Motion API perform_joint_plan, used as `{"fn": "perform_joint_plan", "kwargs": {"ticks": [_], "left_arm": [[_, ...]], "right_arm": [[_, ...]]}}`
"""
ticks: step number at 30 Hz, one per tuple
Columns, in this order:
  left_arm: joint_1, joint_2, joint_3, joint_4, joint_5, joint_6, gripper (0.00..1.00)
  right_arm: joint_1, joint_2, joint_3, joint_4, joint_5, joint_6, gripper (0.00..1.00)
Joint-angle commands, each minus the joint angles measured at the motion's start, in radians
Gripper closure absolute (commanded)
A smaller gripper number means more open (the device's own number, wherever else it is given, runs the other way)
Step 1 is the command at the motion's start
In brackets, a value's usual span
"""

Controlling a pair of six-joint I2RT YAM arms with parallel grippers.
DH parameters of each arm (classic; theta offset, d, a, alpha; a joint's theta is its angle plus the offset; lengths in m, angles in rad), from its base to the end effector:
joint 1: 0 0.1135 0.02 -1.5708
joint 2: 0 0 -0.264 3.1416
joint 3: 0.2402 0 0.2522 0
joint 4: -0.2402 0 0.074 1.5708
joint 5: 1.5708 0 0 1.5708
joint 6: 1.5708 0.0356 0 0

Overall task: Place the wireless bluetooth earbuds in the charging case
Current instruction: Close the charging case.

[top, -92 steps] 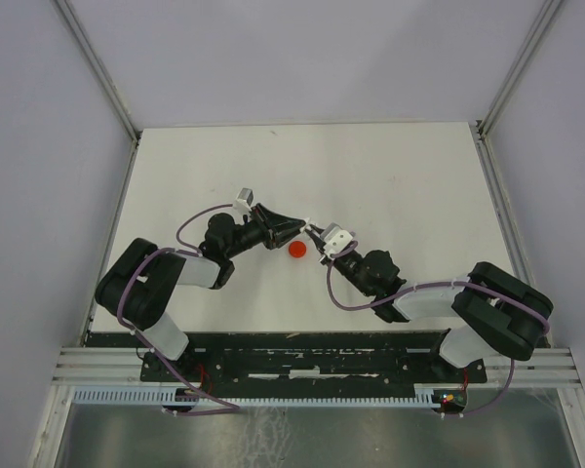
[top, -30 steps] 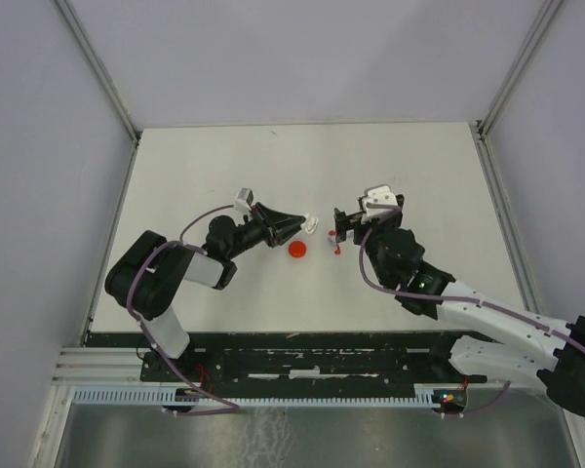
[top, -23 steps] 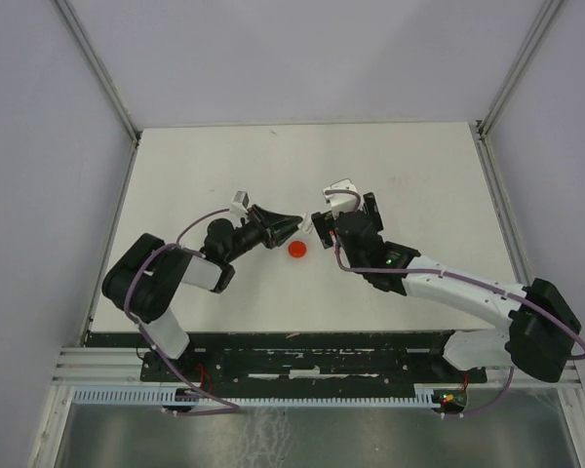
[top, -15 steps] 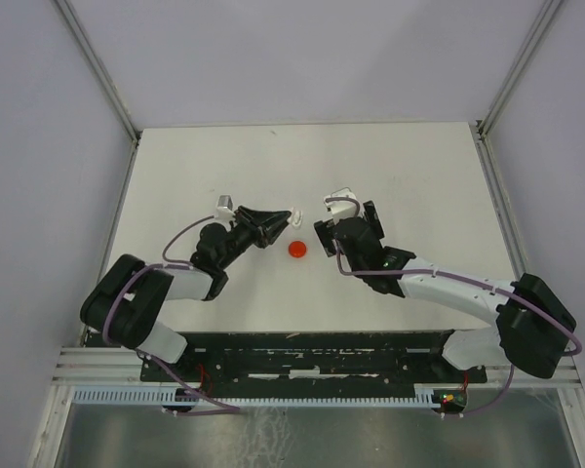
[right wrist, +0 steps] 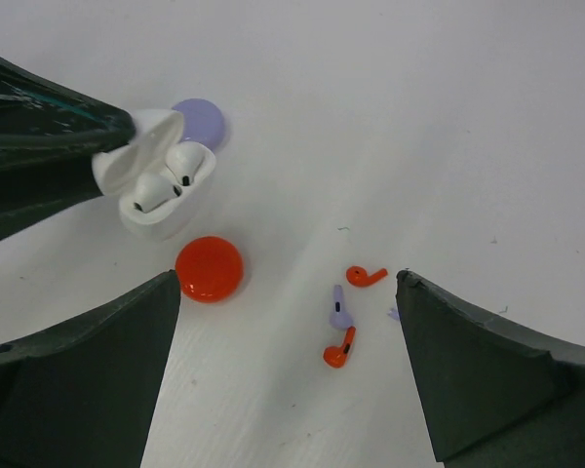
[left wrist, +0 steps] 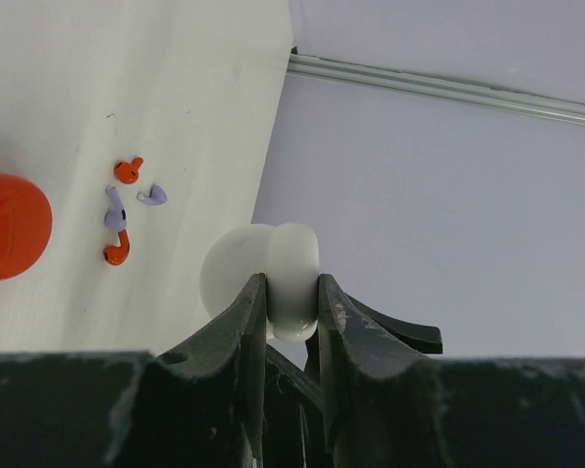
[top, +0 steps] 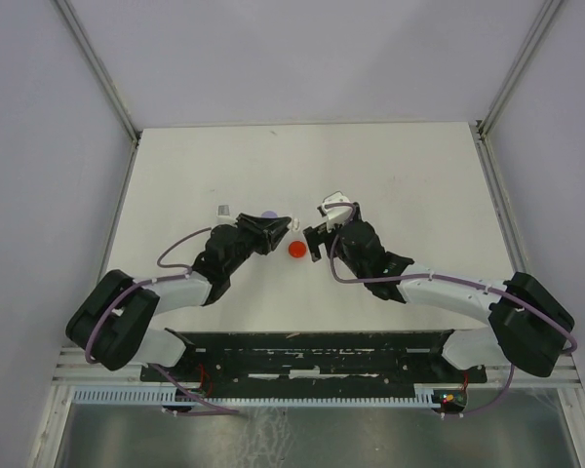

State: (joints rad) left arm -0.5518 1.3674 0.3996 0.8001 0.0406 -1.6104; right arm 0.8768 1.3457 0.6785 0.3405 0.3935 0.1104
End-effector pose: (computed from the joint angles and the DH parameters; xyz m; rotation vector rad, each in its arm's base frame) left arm 0.2232 -0.1391 0.1860 -0.9986 1.7764 -1.5387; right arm 0.1972 0.2156 0.2321 -0.4499 1.8285 0.3060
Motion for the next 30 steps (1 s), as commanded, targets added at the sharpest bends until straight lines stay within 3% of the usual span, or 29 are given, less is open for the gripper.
{"fn": "perform_joint_plan", "kwargs": {"ticks": [1, 13, 30], "left_arm": [[-0.02, 0.038, 0.067, 0.003, -0.041, -0.041, 0.97], [-0.05, 0.086, 0.137, -0.004, -0.024, -0.042, 0.97], [-0.089, 0.088, 0.091, 0.021, 0.001, -0.058, 0.97]], "right_arm": [[-0.001, 0.008, 0.017, 0.067, -0.085, 0.022, 0.0], [-0.001, 0.068, 0.03, 0.092, -0.113, 0.034, 0.0], [-0.059, 0.113, -0.029, 0.252, 0.057, 0.049, 0.0]]}}
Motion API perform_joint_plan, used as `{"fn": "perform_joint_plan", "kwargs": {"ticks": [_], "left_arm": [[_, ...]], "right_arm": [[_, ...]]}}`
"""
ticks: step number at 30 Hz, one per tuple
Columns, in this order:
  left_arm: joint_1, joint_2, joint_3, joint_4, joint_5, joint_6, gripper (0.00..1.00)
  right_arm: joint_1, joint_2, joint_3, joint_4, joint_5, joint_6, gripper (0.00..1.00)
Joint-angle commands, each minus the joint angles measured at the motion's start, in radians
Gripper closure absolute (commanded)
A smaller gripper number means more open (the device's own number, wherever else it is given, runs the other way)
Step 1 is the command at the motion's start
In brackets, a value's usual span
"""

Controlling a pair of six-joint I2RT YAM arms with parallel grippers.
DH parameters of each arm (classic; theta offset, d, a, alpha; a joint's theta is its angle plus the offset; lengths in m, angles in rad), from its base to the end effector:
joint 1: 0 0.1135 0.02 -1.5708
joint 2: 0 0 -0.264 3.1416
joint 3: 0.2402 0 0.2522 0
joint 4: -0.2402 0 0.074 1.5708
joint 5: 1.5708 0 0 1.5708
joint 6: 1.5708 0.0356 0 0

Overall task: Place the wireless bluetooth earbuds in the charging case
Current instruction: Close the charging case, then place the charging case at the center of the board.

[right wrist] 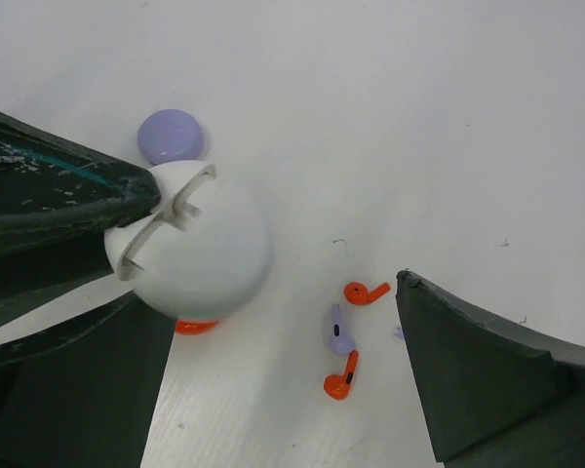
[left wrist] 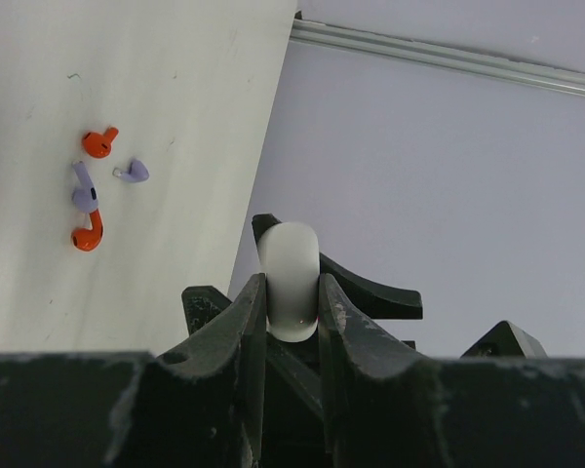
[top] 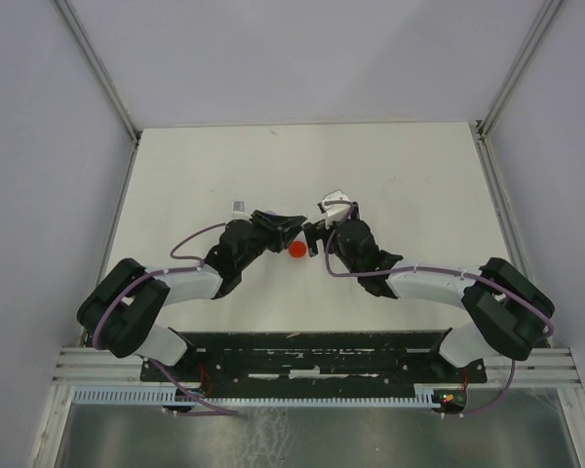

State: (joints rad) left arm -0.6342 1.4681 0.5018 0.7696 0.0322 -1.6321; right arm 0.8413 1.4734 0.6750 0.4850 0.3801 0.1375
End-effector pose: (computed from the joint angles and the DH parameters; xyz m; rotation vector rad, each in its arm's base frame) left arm 0.2321 -0.1722 0.1872 -0.9789 1.8542 -1.5722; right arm 0.2165 0.2224 0.2097 -0.3959 1.8311 0.3192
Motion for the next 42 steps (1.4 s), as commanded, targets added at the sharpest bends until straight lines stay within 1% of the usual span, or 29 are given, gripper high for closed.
{"fn": "perform_joint_plan", "kwargs": {"ticks": [1, 7, 9, 10, 14, 18, 19, 22, 26, 30, 35, 39, 42], "left_arm": [[-0.007, -0.013, -0.013, 0.052, 0.007, -0.036, 0.97], [-0.007, 0.002, 0.0, 0.036, -0.005, -0.023, 0.97], [-0.007, 0.024, 0.022, 0.023, -0.015, -0.015, 0.97], [-0.007, 0.04, 0.044, 0.01, -0.02, -0.003, 0.97], [-0.007, 0.158, 0.203, -0.063, -0.01, 0.076, 0.97], [-0.005, 0.356, 0.401, -0.102, 0.03, 0.145, 0.97], [-0.006, 0.401, 0.47, -0.124, 0.037, 0.158, 0.97], [-0.007, 0.501, 0.601, -0.178, 0.031, 0.202, 0.97], [-0.007, 0.581, 0.741, -0.291, -0.009, 0.277, 0.97], [-0.007, 0.644, 0.84, -0.384, -0.039, 0.341, 0.97], [-0.007, 0.715, 0.921, -0.437, -0.051, 0.392, 0.97], [-0.007, 0.745, 0.951, -0.461, -0.065, 0.424, 0.97], [-0.007, 0.761, 0.969, -0.475, -0.069, 0.442, 0.94]], "right_arm": [[-0.027, -0.022, -0.033, 0.108, 0.079, 0.024, 0.0], [-0.056, -0.089, -0.096, 0.117, 0.123, 0.026, 0.0], [-0.071, -0.122, -0.1, 0.072, 0.172, 0.051, 0.0], [-0.081, -0.148, -0.096, 0.017, 0.204, 0.072, 0.0], [-0.135, -0.28, -0.101, -0.126, 0.282, 0.137, 0.0], [-0.163, -0.446, -0.132, -0.195, 0.307, 0.146, 0.0], [-0.165, -0.483, -0.144, -0.205, 0.306, 0.147, 0.0], [-0.173, -0.564, -0.155, -0.228, 0.297, 0.149, 0.01], [-0.181, -0.577, -0.15, -0.248, 0.286, 0.15, 0.01], [-0.185, -0.55, -0.138, -0.255, 0.269, 0.155, 0.01], [-0.195, -0.54, -0.137, -0.253, 0.256, 0.161, 0.0], [-0.202, -0.537, -0.138, -0.252, 0.247, 0.163, 0.01], [-0.207, -0.53, -0.138, -0.251, 0.24, 0.166, 0.0]]}}
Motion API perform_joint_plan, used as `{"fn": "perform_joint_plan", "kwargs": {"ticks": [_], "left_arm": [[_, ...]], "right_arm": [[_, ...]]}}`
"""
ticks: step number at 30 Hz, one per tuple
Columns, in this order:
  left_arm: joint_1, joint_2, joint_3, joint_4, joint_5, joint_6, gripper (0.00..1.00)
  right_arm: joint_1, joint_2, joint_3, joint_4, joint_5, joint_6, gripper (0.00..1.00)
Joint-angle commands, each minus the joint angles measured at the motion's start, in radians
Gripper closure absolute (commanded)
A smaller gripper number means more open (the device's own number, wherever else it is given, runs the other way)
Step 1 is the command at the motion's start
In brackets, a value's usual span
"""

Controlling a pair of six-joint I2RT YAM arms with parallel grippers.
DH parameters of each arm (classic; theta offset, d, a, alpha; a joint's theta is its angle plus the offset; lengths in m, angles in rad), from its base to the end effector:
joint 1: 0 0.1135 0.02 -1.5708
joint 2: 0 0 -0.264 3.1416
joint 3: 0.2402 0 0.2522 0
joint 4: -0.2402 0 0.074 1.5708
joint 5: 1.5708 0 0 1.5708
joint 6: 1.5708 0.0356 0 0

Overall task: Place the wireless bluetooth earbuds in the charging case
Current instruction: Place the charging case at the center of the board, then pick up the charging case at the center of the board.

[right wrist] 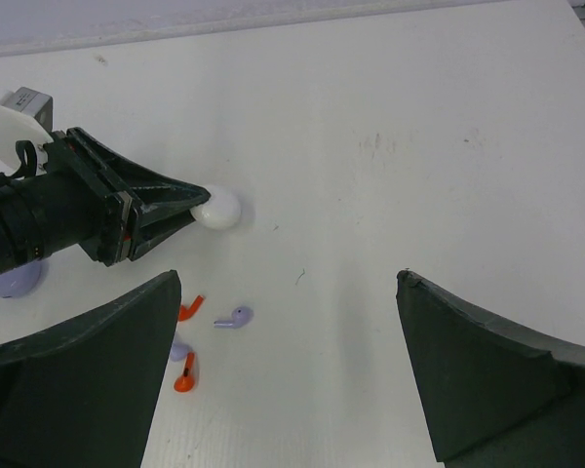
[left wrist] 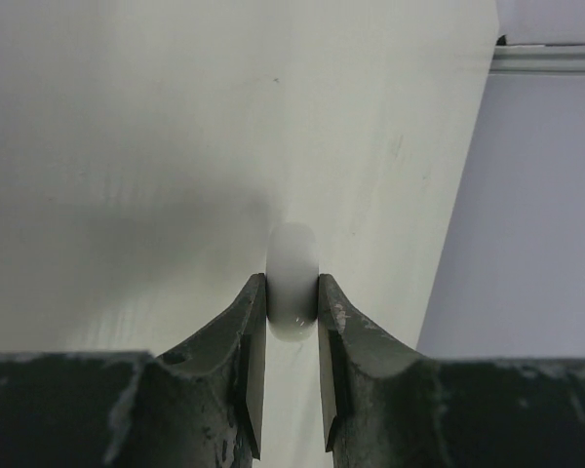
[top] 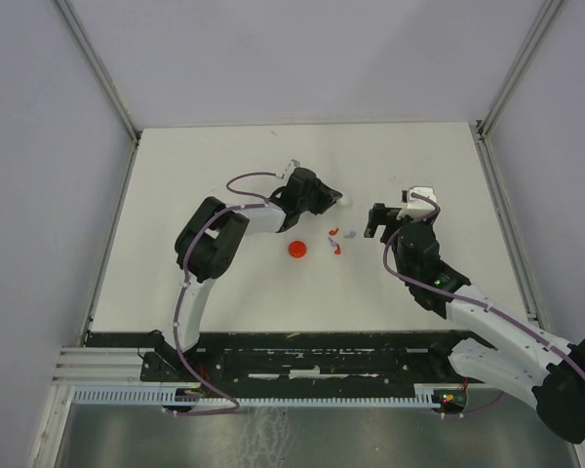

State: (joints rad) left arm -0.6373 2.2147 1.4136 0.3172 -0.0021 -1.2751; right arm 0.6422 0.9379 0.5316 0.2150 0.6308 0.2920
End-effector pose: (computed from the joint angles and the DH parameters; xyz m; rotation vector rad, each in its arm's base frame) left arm 0.3931 -0.2909 0.1395 -0.7141 2.1582 -1.1207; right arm 0.1835 0.1110 0.2651 0.1515 1.7201 0.1336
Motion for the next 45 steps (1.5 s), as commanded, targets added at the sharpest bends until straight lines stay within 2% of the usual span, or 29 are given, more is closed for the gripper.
{"fn": "perform_joint_plan", "kwargs": {"ticks": [1, 4, 7, 9, 10, 11, 13, 16, 20, 24, 27, 30, 39, 45], "left_arm": [[-0.004, 0.02, 0.061, -0.024, -0.035, 0.088, 0.93], [-0.003, 0.033, 0.071, -0.024, -0.03, 0.094, 0.89], [-0.003, 0.043, 0.081, -0.024, -0.026, 0.105, 0.79], [-0.001, 0.047, 0.087, -0.024, -0.019, 0.114, 0.66], [0.001, 0.049, 0.09, -0.027, -0.016, 0.119, 0.52], [0.003, 0.05, 0.096, -0.034, -0.014, 0.123, 0.44], [0.008, 0.054, 0.107, -0.055, -0.008, 0.131, 0.32], [0.021, 0.051, 0.115, -0.076, 0.008, 0.14, 0.21], [0.053, -0.003, 0.054, -0.06, 0.01, 0.141, 0.19], [0.101, -0.145, -0.066, -0.025, -0.011, 0.155, 0.19], [0.138, -0.296, -0.172, -0.02, -0.024, 0.185, 0.19], [0.165, -0.457, -0.315, 0.017, -0.04, 0.208, 0.19], [0.225, -0.907, -0.713, 0.048, -0.042, 0.293, 0.18], [0.255, -1.123, -0.845, 0.006, -0.094, 0.294, 0.15]], "right_arm": [[-0.009, 0.007, 0.005, 0.019, -0.012, 0.012, 0.0], [-0.013, 0.014, 0.007, 0.021, -0.018, 0.014, 0.01], [-0.016, 0.024, 0.014, 0.012, -0.031, 0.015, 0.0], [-0.018, 0.035, 0.024, 0.0, -0.041, 0.016, 0.01], [-0.018, 0.043, 0.031, -0.011, -0.047, 0.016, 0.01], [-0.018, 0.048, 0.037, -0.018, -0.055, 0.016, 0.0], [-0.021, 0.06, 0.045, -0.025, -0.068, 0.016, 0.01], [-0.021, 0.076, 0.057, -0.037, -0.083, 0.017, 0.0], [-0.021, 0.117, 0.093, -0.073, -0.125, 0.002, 0.01], [-0.022, 0.204, 0.15, -0.102, -0.31, -0.064, 0.0], [-0.021, 0.359, 0.244, -0.161, -0.482, -0.086, 0.03], [-0.012, 0.514, 0.322, -0.184, -0.563, -0.075, 0.03], [0.095, 0.779, 0.461, -0.209, -0.395, -0.115, 0.0], [0.142, 0.862, 0.51, -0.224, -0.306, -0.138, 0.0]]}}
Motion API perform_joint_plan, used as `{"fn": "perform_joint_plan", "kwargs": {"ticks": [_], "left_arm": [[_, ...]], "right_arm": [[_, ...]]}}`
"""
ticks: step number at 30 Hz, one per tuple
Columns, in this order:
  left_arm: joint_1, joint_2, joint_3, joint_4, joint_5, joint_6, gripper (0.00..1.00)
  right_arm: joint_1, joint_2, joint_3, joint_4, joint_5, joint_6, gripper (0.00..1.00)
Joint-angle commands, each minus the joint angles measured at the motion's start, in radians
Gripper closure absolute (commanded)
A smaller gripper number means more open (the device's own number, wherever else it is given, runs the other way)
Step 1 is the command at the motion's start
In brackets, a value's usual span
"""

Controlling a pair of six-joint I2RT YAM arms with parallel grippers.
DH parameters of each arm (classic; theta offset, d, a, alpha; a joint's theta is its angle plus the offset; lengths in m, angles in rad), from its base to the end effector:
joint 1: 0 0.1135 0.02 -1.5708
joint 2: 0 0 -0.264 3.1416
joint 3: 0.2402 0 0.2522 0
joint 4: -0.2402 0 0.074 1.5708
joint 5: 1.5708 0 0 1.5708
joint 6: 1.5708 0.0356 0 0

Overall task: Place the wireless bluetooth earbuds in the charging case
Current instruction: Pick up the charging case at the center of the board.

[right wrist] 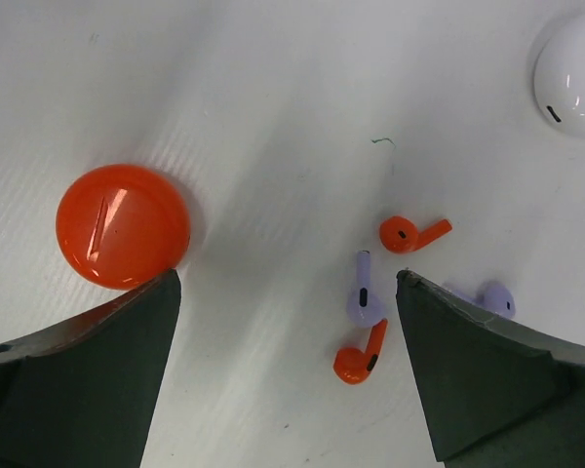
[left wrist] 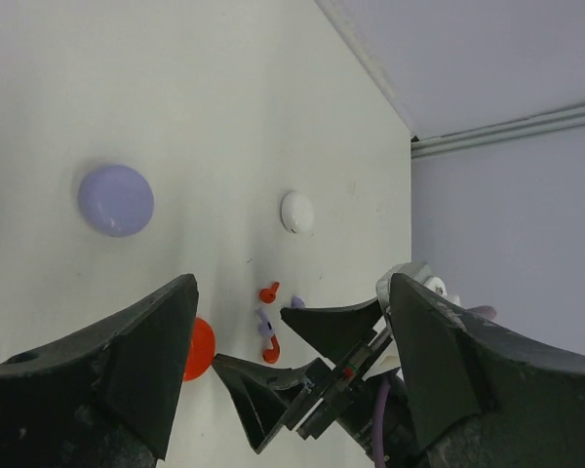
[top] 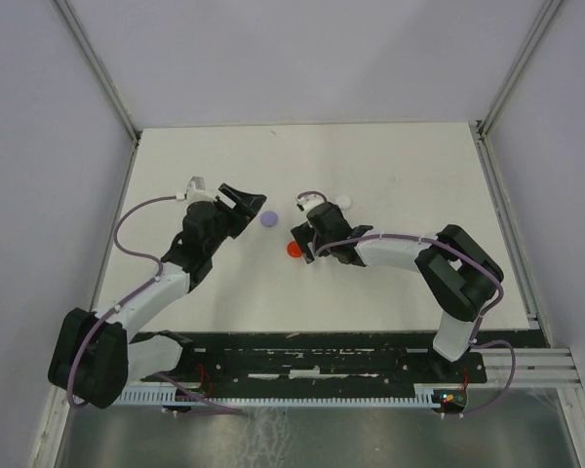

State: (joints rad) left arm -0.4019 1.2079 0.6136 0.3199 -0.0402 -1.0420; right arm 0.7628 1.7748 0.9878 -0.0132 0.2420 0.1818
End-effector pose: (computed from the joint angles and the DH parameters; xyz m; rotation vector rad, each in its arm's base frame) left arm 0.2475 -0.1036 0.2432 -0.6445 1.8498 -0.9508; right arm 0.2694 0.2457 0.1630 -0.5610 2.2804 0.1788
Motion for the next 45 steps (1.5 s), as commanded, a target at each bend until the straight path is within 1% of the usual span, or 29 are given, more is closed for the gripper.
{"fn": "perform_joint_plan", "kwargs": {"ticks": [1, 4, 9, 24, 28, 34, 41, 45], "left_arm": [[0.026, -0.138, -0.063, 0.002, -0.06, 0.059, 0.14], [0.04, -0.194, -0.087, -0.007, -0.066, 0.068, 0.13], [0.056, -0.229, -0.092, -0.037, -0.071, 0.08, 0.12], [0.095, -0.215, -0.111, -0.034, -0.032, 0.082, 0.12], [0.106, -0.212, -0.121, -0.028, -0.025, 0.08, 0.12], [0.125, -0.192, -0.125, -0.012, 0.017, 0.08, 0.12], [0.142, -0.183, -0.127, -0.003, 0.043, 0.081, 0.12], [0.148, -0.181, -0.129, -0.001, 0.053, 0.082, 0.13]], "right_arm": [[0.025, 0.033, 0.059, 0.003, 0.085, -0.027, 0.0], [0.038, 0.051, 0.071, 0.0, 0.097, -0.031, 0.0], [0.058, 0.074, 0.091, -0.003, 0.094, -0.033, 0.01], [0.096, 0.091, 0.133, -0.047, 0.05, -0.068, 0.01], [0.096, 0.098, 0.152, -0.073, -0.025, -0.077, 0.01], [0.096, 0.135, 0.176, -0.043, -0.116, -0.094, 0.01], [0.095, 0.173, 0.209, -0.037, -0.139, -0.114, 0.0], [0.088, 0.192, 0.22, -0.032, -0.158, -0.116, 0.03]]}}
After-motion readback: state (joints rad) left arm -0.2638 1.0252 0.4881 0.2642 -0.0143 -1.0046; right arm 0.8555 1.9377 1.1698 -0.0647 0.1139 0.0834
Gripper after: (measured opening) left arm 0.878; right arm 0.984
